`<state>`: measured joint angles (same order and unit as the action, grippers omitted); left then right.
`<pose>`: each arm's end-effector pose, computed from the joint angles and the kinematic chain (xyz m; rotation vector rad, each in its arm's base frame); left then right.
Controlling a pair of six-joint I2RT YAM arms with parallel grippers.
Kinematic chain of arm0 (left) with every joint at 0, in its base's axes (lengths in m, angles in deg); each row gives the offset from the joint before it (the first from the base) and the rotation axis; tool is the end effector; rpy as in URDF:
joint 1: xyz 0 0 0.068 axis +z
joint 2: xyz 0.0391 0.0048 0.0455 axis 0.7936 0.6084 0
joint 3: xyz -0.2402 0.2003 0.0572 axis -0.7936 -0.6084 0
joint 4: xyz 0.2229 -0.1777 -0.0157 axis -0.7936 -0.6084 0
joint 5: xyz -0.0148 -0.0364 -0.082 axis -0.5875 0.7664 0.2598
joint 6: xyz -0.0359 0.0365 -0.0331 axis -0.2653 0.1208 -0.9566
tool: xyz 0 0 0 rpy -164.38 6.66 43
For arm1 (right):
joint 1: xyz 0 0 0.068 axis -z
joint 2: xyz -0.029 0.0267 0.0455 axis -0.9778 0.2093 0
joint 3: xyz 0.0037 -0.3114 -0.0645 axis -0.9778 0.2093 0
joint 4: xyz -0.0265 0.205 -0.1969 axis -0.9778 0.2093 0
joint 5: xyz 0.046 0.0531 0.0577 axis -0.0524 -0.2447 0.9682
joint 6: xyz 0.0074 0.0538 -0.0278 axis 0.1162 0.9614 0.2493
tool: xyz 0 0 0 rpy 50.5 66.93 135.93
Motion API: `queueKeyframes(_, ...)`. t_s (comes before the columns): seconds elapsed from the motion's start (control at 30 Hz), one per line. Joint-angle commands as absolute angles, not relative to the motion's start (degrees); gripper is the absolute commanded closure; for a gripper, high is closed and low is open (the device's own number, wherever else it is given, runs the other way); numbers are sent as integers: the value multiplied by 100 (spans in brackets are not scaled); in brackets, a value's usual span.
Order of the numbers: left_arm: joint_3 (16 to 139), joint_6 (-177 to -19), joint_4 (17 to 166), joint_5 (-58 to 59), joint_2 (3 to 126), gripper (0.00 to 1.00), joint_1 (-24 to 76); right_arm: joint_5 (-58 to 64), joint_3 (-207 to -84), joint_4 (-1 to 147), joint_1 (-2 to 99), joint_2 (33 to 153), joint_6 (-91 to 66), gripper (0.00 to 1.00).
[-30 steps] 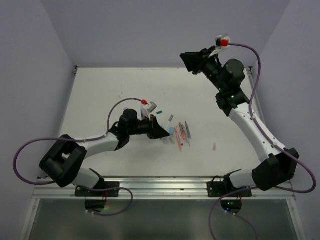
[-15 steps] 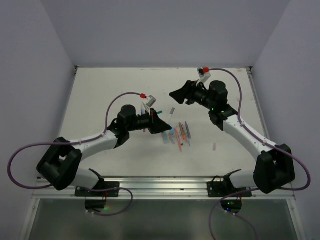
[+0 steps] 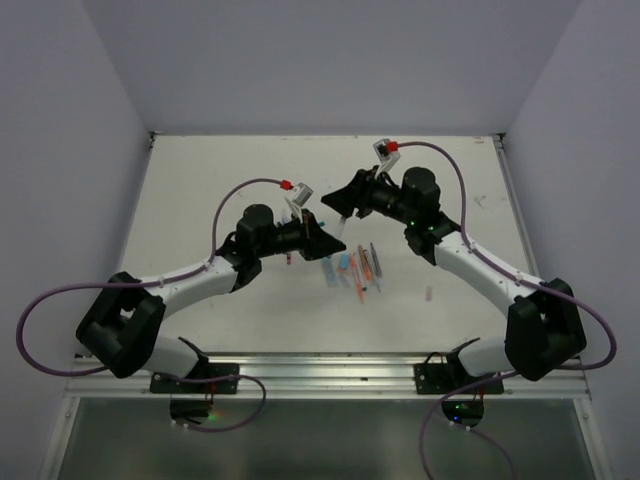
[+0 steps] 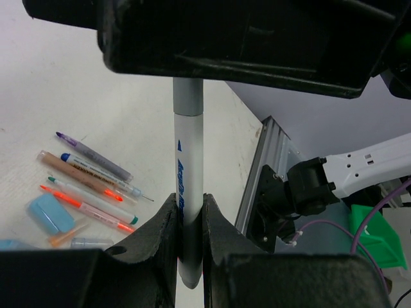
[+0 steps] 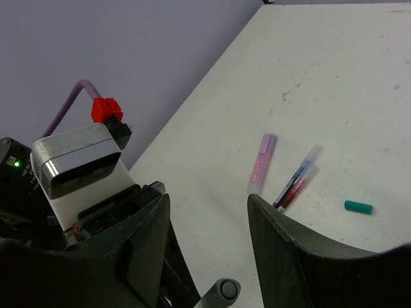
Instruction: Open the pen caps
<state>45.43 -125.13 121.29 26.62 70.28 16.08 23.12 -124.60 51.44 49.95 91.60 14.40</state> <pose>0.2466 -0.2142 0.2728 0.4623 1.8793 -1.4406 0.2979 0.1827 0.3521 -0.3154 1.7515 1.2038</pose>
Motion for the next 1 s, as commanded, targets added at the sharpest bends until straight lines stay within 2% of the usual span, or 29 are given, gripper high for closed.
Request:
queueKeyframes(0.0, 4768, -12616, 12252, 2535, 6980, 100, 1614, 2485, -12418, 4811, 4953, 9197, 1496, 45)
queueKeyframes(0.5, 4794, -12791, 12340, 2332, 6927, 100, 1632, 2618, -12286, 4758, 4891, 9196, 1478, 53)
queueKeyframes(0.77, 4759, -12906, 12489, 2367, 6901, 100, 1632, 2662, -12251, 4591, 4882, 9249, 1540, 68)
queueKeyframes(0.93, 4689, -12976, 12586, 2376, 6919, 100, 1632, 2714, -12215, 4486, 4882, 9275, 1610, 71)
queueKeyframes(0.97, 4689, -12976, 12586, 2376, 6927, 100, 1632, 2714, -12215, 4486, 4882, 9276, 1610, 75)
